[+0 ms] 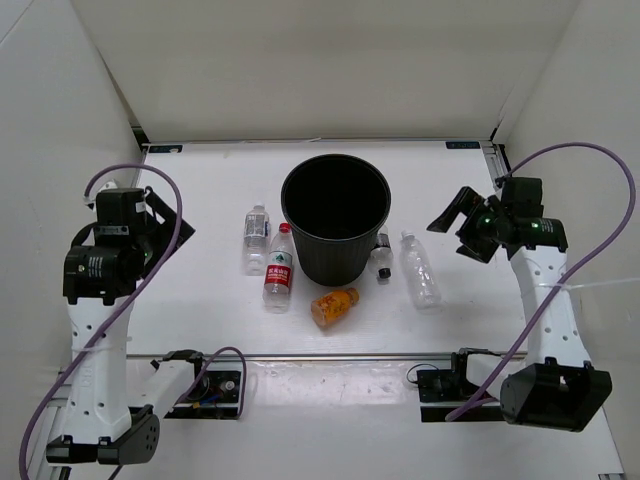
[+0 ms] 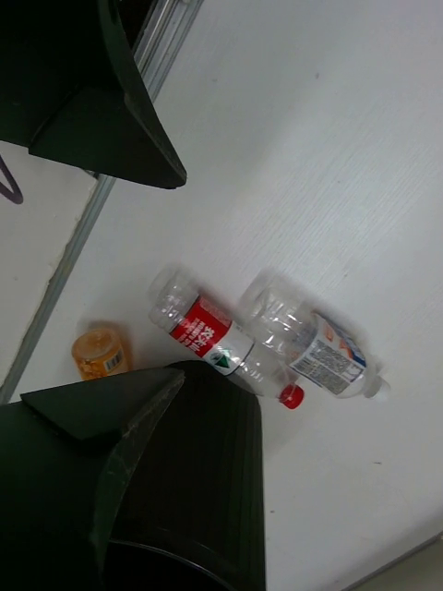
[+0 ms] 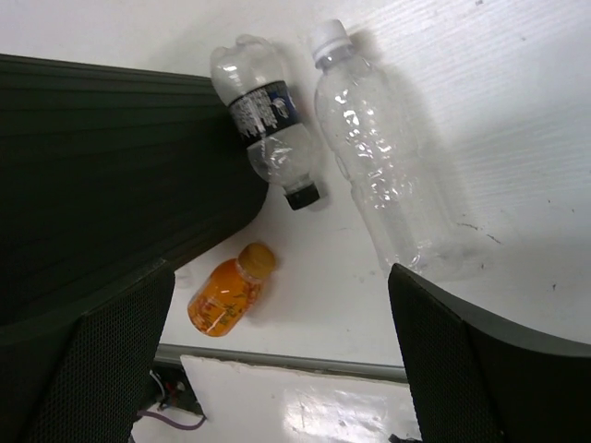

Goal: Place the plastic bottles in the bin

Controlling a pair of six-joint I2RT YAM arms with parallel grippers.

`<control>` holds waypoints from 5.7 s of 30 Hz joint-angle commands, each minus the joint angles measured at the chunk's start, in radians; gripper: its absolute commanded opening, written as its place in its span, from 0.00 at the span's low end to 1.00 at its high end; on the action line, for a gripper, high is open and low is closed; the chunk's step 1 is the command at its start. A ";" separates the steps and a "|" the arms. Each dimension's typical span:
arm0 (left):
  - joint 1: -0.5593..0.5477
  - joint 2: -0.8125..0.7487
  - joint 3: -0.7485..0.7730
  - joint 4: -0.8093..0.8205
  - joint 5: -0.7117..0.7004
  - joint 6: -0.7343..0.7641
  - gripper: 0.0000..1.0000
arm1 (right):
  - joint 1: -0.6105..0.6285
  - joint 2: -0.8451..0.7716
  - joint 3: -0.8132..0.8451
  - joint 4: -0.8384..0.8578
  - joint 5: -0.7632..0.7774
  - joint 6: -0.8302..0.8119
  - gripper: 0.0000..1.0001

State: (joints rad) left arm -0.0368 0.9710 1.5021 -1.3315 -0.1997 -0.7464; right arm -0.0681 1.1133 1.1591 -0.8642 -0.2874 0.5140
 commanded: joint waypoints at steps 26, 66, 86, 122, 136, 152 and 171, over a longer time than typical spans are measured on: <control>-0.005 -0.106 -0.250 0.032 0.171 0.045 0.99 | 0.108 0.355 -0.315 0.229 0.057 -0.155 0.93; -0.023 -0.100 -0.454 0.100 0.118 0.005 1.00 | 0.621 0.375 0.812 0.021 0.231 0.069 1.00; -0.023 -0.098 -0.507 0.109 0.109 0.006 1.00 | 0.159 0.325 -0.018 0.341 -0.137 0.002 0.96; -0.023 -0.046 -0.480 0.106 0.052 -0.114 1.00 | 0.050 0.252 0.049 0.088 -0.056 0.079 0.21; -0.032 0.001 -0.527 0.443 0.138 0.024 0.95 | 0.538 0.284 0.603 0.175 0.011 0.114 0.38; -0.249 0.508 -0.252 0.597 -0.127 0.099 0.98 | 0.674 0.237 0.691 -0.008 0.110 0.100 1.00; -0.268 0.879 -0.143 0.770 0.106 0.213 0.95 | 0.611 0.000 0.527 -0.113 0.099 0.058 1.00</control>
State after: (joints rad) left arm -0.2955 1.8523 1.3220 -0.5922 -0.1463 -0.5526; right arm 0.5663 1.1484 1.6722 -0.9497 -0.1856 0.5957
